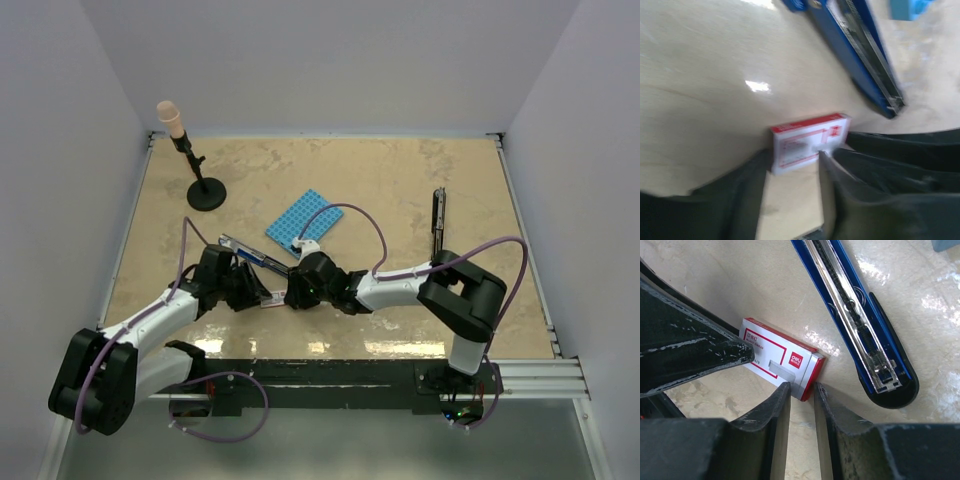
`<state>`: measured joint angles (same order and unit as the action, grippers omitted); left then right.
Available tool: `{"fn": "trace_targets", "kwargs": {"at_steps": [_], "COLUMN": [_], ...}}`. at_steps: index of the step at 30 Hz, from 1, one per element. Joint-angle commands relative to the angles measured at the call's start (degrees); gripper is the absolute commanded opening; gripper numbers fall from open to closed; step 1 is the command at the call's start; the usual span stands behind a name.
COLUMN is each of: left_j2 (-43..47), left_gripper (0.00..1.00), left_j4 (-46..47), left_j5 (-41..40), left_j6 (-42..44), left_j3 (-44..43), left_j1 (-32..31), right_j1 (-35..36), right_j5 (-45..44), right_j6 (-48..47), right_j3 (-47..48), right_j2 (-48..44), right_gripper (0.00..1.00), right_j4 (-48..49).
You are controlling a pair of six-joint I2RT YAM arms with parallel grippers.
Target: Unload the staples from the stapler
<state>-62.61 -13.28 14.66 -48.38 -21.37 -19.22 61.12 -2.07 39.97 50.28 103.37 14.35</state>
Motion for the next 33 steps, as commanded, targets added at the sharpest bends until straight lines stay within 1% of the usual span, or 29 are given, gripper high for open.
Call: {"fn": "trace_targets", "kwargs": {"at_steps": [1,2,3,5,6,8,9,10,11,14,17,20,22,29,33], "left_j2": [1.00,1.26,1.26,0.91,0.56,-0.84,-1.54,-2.33,-4.17,-7.51,-10.50,-13.93,-15.34,-19.13,-20.01], "left_gripper": [0.59,0.64,0.73,0.83,0.85,0.86,0.86,0.86,0.87,0.89,0.96,0.99,1.00,1.00,1.00], "left_j4": [-7.00,-7.98,-8.86,-11.24,-11.94,-13.35,-13.87,-14.92,-15.54,-16.08,-16.34,-17.65,-19.06,-22.40,-22.06], "left_j5": [-5.24,-6.03,-7.43,-8.93,-10.42,-11.66,-13.67,-14.47,-16.05,-17.64,-18.87,-20.72,-22.56,-26.16,-26.26], "left_j6": [3.11,3.64,3.99,4.87,5.05,5.58,5.49,5.14,4.96,4.52,3.91,3.21,2.42,0.48,0.30], "left_j3": [-5.16,-5.87,-6.58,-8.60,-9.30,-11.06,-11.76,-13.25,-14.05,-16.51,-18.53,-20.82,-22.31,-24.95,-25.57], "left_j1": [-0.99,-1.17,-1.34,-2.66,-3.18,-5.64,-6.78,-9.23,-10.30,-13.64,-16.63,-19.18,-20.84,-23.05,-23.84], "right_j1": [0.23,0.22,0.22,0.22,0.22,0.22,0.22,0.22,0.22,0.14,0.22,0.31,0.22,0.14,0.22], "right_j5": [-3.20,-3.56,-3.91,-5.48,-6.02,-7.68,-8.39,-8.92,-10.31,-12.34,-15.07,-17.35,-18.49,-20.00,-20.35], "right_j6": [-0.24,-0.67,-0.94,-1.38,-1.64,-1.91,-2.00,-2.00,-2.00,-1.56,-1.12,-0.85,-0.77,-1.12,-1.20], "right_j3": [0.08,-0.62,-1.06,-2.37,-2.82,-3.69,-4.05,-4.40,-5.36,-7.73,-9.93,-11.43,-11.96,-13.10,-13.37], "right_j2": [-6.24,-7.56,-10.09,-12.83,-15.46,-17.84,-19.16,-21.70,-23.11,-28.56,-33.48,-37.35,-38.77,-41.76,-42.11], "right_gripper": [0.34,0.37,0.44,0.55,0.63,0.71,0.88,0.96,0.99,0.99,0.99,0.99,0.99,0.99,0.99], "right_j4": [-4.06,-4.41,-5.11,-5.82,-6.52,-7.49,-8.36,-8.72,-8.99,-9.69,-10.13,-10.66,-10.83,-11.36,-11.27]}}
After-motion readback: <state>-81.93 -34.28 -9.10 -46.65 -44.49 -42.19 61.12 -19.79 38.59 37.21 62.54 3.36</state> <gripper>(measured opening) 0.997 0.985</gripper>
